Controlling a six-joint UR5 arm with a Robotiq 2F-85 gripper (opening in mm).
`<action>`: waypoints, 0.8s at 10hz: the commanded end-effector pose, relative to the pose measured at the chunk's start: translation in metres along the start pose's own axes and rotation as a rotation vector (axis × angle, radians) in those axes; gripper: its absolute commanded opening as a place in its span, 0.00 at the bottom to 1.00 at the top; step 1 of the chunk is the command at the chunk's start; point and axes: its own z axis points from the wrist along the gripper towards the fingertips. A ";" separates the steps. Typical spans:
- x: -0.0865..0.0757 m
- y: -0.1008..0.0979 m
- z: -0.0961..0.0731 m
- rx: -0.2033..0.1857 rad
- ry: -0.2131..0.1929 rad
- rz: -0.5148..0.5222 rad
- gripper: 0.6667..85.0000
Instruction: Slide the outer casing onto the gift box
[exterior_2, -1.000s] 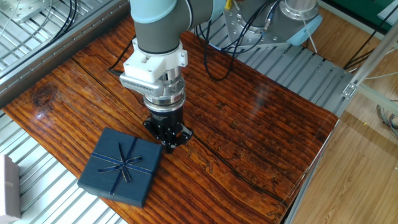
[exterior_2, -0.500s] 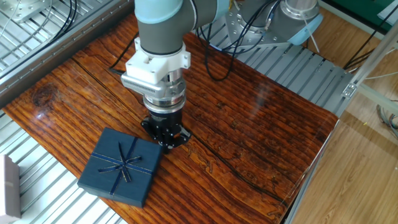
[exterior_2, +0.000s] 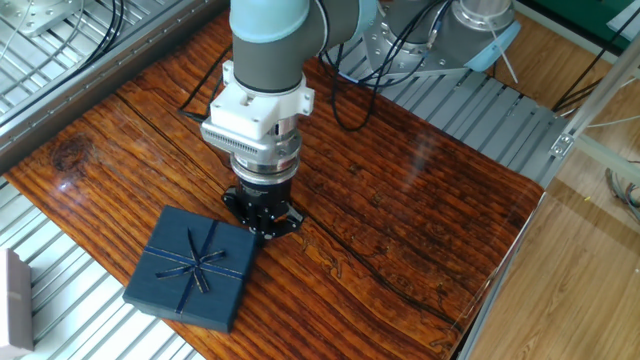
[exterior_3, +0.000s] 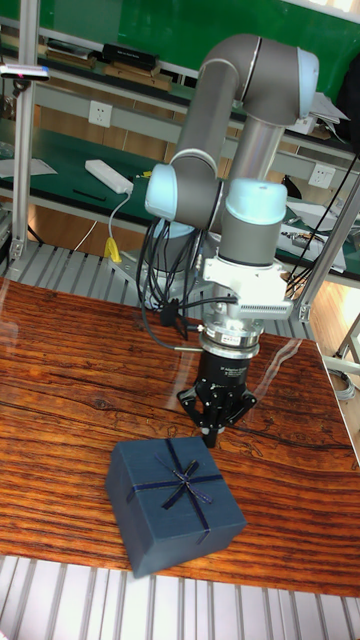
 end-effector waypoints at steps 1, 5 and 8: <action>-0.001 0.000 -0.001 0.019 -0.007 0.002 0.00; 0.001 -0.002 0.002 0.080 -0.007 -0.007 0.00; 0.002 -0.011 0.001 0.122 -0.001 -0.052 0.00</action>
